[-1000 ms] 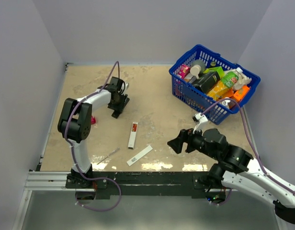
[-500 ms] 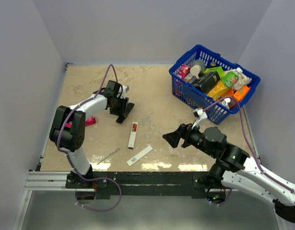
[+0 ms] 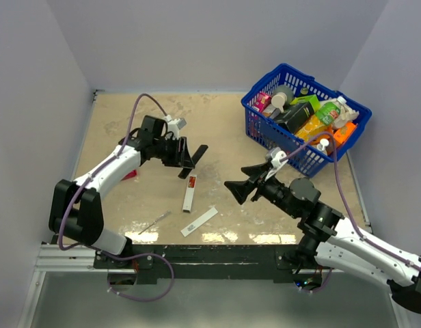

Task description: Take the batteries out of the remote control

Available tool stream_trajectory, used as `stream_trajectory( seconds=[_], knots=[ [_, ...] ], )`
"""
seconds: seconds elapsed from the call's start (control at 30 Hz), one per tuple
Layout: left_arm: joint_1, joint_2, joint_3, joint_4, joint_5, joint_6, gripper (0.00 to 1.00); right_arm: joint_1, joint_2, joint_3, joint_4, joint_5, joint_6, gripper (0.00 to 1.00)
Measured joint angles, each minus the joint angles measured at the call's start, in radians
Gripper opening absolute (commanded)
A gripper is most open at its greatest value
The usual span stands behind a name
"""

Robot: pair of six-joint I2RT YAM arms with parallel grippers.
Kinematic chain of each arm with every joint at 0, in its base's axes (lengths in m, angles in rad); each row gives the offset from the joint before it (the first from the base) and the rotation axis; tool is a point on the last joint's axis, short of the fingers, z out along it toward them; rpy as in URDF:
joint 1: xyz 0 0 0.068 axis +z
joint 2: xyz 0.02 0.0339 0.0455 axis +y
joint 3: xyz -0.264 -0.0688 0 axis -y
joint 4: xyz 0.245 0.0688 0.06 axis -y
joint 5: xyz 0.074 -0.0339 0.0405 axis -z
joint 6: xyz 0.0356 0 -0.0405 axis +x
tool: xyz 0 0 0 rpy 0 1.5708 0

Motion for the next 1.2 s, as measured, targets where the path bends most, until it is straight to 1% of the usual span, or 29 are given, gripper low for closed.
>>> stream_trajectory(
  seconds=[0.1, 0.23, 0.3, 0.4, 0.53, 0.67, 0.7, 0.83, 1.07, 1.2],
  knots=[
    [-0.038, -0.053, -0.02, -0.01, 0.061, -0.031, 0.0, 0.0, 0.034, -0.027, 0.091, -0.034, -0.213, 0.82],
    [-0.085, -0.123, -0.054, -0.02, 0.136, -0.066, 0.0, 0.0, 0.17, -0.011, 0.152, -0.08, -0.509, 0.82],
    [-0.097, -0.147, -0.068, -0.033, 0.173, -0.081, 0.0, 0.0, 0.244, -0.005, 0.154, -0.119, -0.649, 0.81],
    [-0.097, -0.153, -0.078, -0.061, 0.193, -0.094, 0.0, 0.0, 0.306, 0.009, 0.131, -0.181, -0.823, 0.78],
    [-0.097, -0.164, -0.098, -0.106, 0.203, -0.097, 0.0, 0.001, 0.362, 0.076, 0.091, -0.226, -1.0, 0.75],
    [-0.097, -0.187, -0.112, -0.136, 0.227, -0.098, 0.0, 0.005, 0.405, 0.135, 0.078, -0.242, -1.123, 0.71],
    [-0.097, -0.19, -0.112, -0.14, 0.239, -0.098, 0.0, 0.006, 0.42, 0.151, 0.067, -0.251, -1.146, 0.68],
    [-0.097, -0.19, -0.112, -0.148, 0.262, -0.096, 0.0, 0.013, 0.494, 0.213, 0.016, -0.262, -1.226, 0.66],
    [-0.097, -0.19, -0.112, -0.182, 0.27, -0.091, 0.0, 0.019, 0.566, 0.245, -0.088, -0.284, -1.304, 0.63],
    [-0.097, -0.19, -0.112, -0.198, 0.27, -0.077, 0.0, 0.023, 0.572, 0.257, -0.124, -0.285, -1.326, 0.61]
  ],
)
